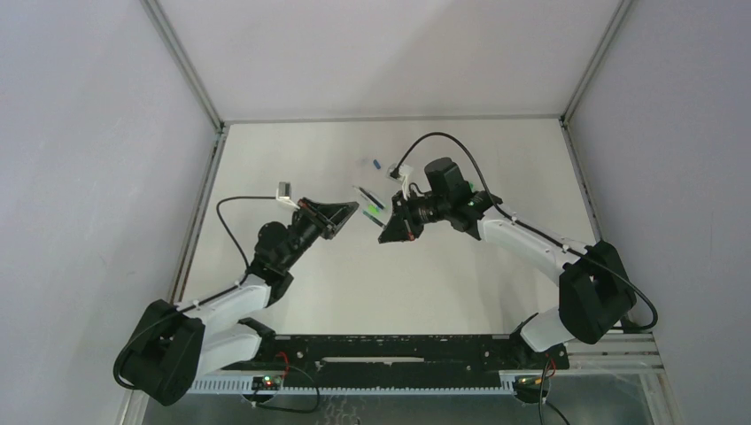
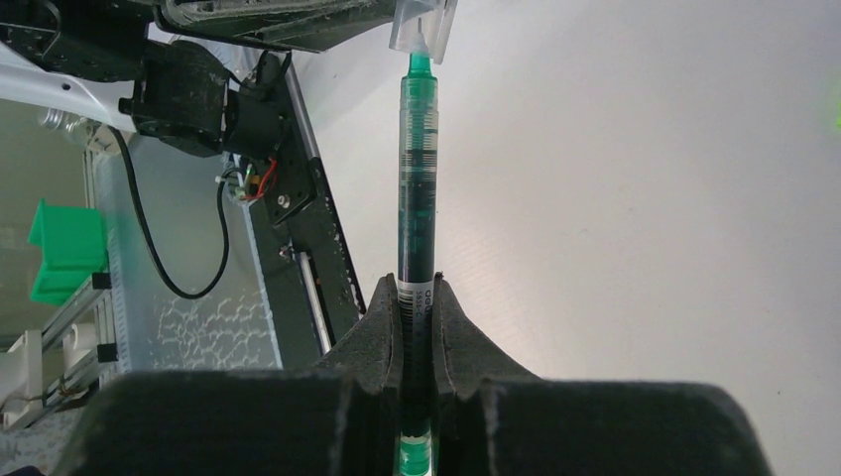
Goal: Insert the pens into the pen caps
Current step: Insert the pen cap onto the pen.
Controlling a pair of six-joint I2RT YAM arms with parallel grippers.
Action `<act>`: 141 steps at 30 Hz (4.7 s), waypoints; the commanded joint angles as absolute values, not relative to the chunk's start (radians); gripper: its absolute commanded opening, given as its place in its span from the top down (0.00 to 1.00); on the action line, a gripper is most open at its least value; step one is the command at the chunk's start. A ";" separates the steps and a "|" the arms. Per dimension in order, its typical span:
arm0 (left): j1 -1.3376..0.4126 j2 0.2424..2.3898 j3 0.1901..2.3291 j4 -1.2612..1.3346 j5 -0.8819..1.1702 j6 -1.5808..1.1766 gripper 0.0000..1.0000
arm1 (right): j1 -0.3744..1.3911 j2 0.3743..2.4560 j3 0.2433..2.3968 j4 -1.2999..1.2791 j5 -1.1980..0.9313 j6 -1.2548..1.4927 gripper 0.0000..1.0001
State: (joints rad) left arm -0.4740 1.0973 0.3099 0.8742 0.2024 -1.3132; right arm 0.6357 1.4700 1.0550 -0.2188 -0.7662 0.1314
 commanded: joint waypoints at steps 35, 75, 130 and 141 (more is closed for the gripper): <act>-0.706 1.094 0.434 0.751 -0.061 -1.210 1.00 | 0.642 1.408 1.025 -0.106 -0.654 0.243 1.00; -0.820 0.848 0.493 0.599 -0.128 -0.919 0.41 | 0.509 1.234 0.899 0.173 -0.968 0.271 1.00; -0.839 0.928 0.731 0.437 -0.189 -0.946 0.52 | 0.476 1.233 0.899 0.175 -1.135 0.245 1.00; -0.848 0.960 0.774 0.384 -0.157 -0.914 0.96 | 0.479 1.223 0.900 0.157 -1.111 0.217 1.00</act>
